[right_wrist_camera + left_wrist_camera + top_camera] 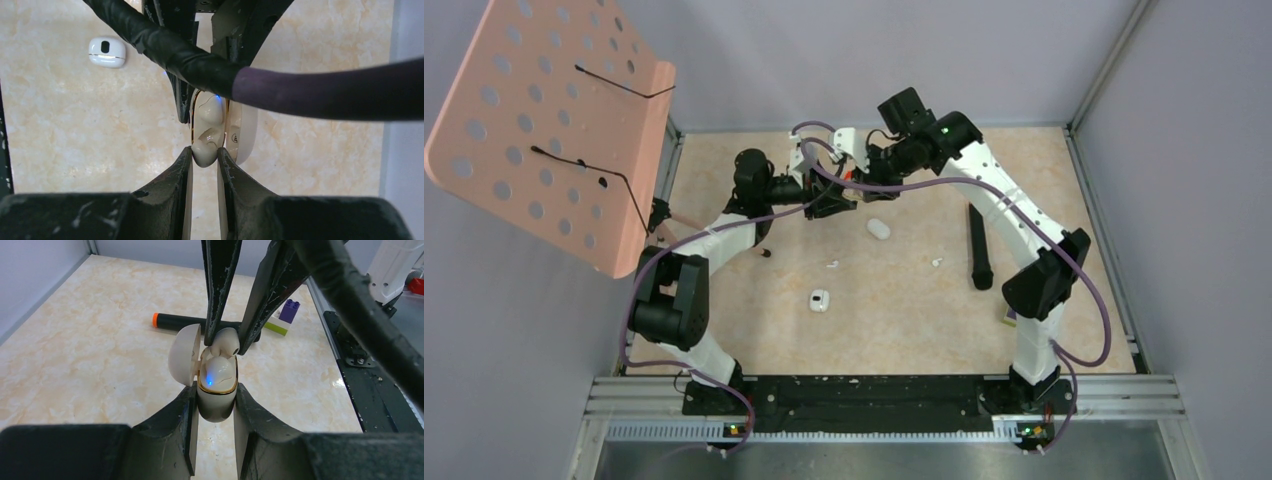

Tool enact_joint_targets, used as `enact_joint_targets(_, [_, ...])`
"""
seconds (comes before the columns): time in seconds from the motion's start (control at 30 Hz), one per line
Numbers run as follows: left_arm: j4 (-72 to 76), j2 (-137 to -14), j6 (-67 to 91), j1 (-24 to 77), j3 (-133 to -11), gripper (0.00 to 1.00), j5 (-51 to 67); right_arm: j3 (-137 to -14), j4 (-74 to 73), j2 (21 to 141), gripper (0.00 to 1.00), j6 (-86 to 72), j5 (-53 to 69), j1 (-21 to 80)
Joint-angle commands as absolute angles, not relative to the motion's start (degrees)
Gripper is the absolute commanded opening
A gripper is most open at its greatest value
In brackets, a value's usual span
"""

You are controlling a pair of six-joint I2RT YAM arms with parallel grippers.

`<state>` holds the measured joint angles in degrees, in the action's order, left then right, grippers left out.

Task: Insert the wireless bluetooth earbuds into the charging case
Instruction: Adjust the earbud with the charging case, then close the charging case.

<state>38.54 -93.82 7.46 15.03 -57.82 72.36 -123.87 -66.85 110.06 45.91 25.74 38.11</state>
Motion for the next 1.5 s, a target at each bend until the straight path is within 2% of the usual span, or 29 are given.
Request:
enact_joint_targets(0.0, [45.73,-91.31,6.36,16.92,-57.68,0.0,73.57,-126.69,-61.41,111.16,0.24,36.68,26.61,40.08])
enact_joint_targets(0.23, [50.51,-92.16,12.71,16.07,-56.28,0.0,72.54,-124.89,-58.66,106.76,0.33,33.62,26.32,40.17])
enact_joint_targets(0.47, [53.09,-92.98,17.26,14.84,-56.29,0.0,72.61,-115.9,-52.73,96.75,0.49,37.66,27.15,40.17])
enact_joint_targets(0.6, [59.85,-94.54,24.6,14.26,-56.56,0.0,73.83,-111.01,-52.14,91.91,0.54,40.39,26.96,39.51])
enact_joint_targets(0.8, [64.77,-96.28,27.19,14.39,-57.23,0.0,75.72,-98.69,-39.98,85.53,0.7,32.87,32.24,32.68])
enact_joint_targets(1.47, [63.64,-94.31,25.82,14.76,-56.95,0.0,77.07,-97.62,-34.43,92.37,0.68,21.26,40.95,31.3])
